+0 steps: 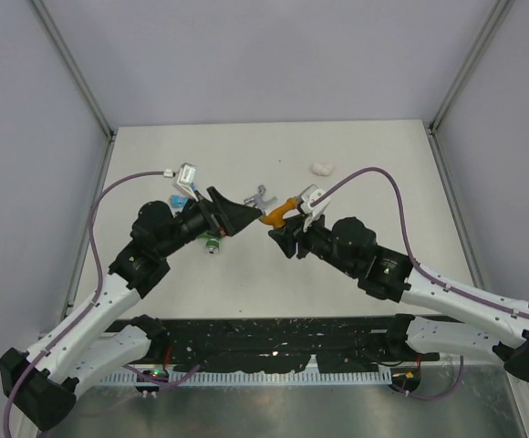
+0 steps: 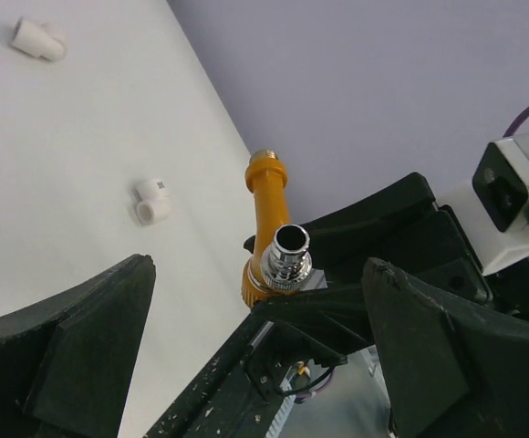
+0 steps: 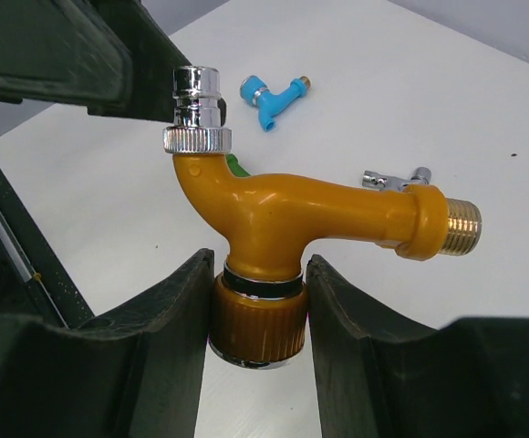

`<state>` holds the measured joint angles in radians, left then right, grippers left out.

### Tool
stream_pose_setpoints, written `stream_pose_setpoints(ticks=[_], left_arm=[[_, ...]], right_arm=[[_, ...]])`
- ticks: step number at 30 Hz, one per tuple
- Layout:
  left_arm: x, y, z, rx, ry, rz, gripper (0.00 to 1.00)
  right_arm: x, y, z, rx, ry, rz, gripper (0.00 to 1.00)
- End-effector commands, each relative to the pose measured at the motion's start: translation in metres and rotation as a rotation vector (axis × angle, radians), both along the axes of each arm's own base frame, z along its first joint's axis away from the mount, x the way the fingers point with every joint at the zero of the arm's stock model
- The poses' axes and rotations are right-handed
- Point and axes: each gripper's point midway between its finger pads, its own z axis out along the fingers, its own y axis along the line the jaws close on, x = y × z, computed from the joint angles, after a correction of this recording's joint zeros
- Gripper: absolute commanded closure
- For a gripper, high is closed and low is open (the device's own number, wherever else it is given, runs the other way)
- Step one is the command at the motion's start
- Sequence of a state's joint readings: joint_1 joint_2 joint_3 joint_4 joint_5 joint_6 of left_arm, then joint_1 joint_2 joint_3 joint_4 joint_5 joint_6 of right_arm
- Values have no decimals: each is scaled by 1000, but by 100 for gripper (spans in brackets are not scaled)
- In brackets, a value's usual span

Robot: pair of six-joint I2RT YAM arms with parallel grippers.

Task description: Install the water faucets

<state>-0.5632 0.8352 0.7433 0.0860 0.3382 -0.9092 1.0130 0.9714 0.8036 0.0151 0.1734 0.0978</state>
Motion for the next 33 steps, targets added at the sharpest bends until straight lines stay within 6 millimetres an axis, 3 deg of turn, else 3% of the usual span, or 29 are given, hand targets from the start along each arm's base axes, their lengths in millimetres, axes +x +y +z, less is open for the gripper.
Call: stream_pose_setpoints(ticks=[1,8,16,27,28,32,33], left_arm=[[11,-8,9,-33,-21,67,1],[14,-35,-11,8,20,26,11],[15,-50,-30,24,54,-8,25],[11,-52,-38,-44,65,-14,49],[11,-51,-37,-45,60,-9,54],[14,-47,-36,-49,38,16,90],[14,-46,-36,-42,29,19,95]], right_arm=[[4,6,23,56,-80,-34,95],[-1,19,14,11,-93,-26,95],[0,30,9,8,-76,-29,95],[7,32,9,60,-32,-88,95],[7,33,8,58,-29,-82,95],[6,39,2,51,-21,-64,92],[5,40,1,52,-17,-56,82]])
